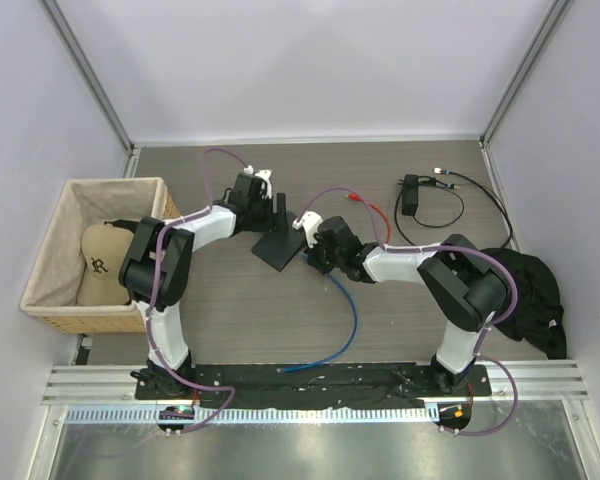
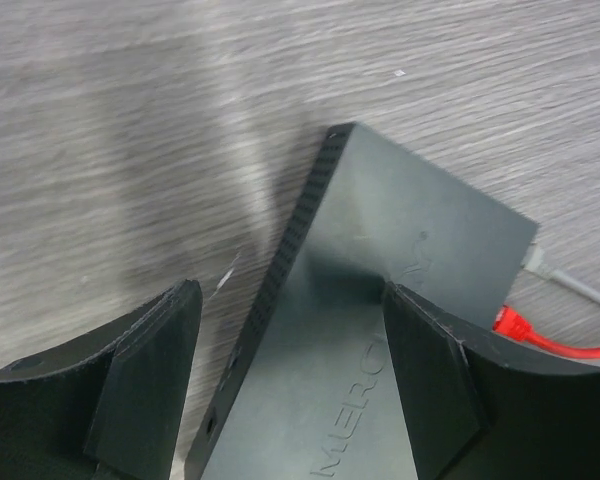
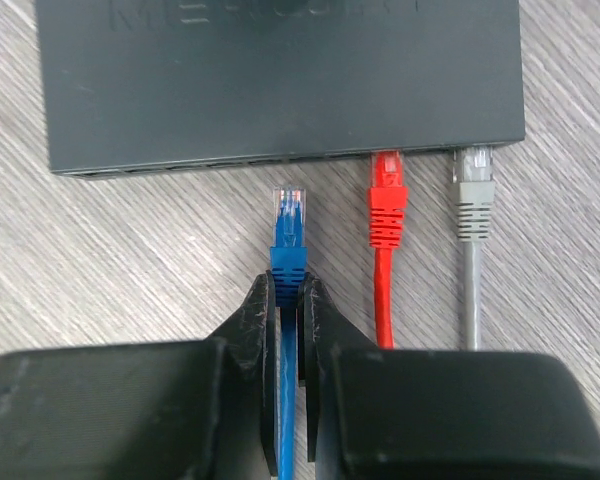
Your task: Insert the plug into the switch port
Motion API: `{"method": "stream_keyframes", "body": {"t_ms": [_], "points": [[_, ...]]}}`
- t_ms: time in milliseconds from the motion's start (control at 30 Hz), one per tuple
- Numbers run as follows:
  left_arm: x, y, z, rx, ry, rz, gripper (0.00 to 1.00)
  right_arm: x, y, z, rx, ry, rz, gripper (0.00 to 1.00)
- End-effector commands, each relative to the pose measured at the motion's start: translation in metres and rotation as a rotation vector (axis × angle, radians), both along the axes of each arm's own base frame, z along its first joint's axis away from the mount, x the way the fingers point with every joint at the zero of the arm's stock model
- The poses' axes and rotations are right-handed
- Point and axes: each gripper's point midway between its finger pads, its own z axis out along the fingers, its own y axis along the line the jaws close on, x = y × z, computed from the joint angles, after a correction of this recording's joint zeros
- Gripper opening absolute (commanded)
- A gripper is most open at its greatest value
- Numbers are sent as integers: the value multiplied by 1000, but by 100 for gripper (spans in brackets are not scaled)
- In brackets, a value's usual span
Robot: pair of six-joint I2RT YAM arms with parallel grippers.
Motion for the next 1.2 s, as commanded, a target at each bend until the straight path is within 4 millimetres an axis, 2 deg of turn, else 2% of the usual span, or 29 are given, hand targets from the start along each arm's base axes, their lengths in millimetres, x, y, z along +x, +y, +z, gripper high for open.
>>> {"method": "stream_keyframes", "body": {"t_ms": [0, 367, 600, 767, 1167], "points": [[10, -15, 13, -46, -26, -71, 77, 13, 4, 11, 9, -18, -33, 1], [2, -16, -3, -42, 25, -93, 73, 24, 14, 18, 57, -29, -56, 1], [-1, -17, -6, -45, 37, -98, 73, 30, 17, 25, 82, -40, -77, 1], [-3, -16, -9, -42, 43, -102, 73, 32, 16, 29, 90, -49, -89, 1], [-2, -14, -10, -32, 49, -83, 73, 28, 27, 42, 124, -43, -36, 1]]}}
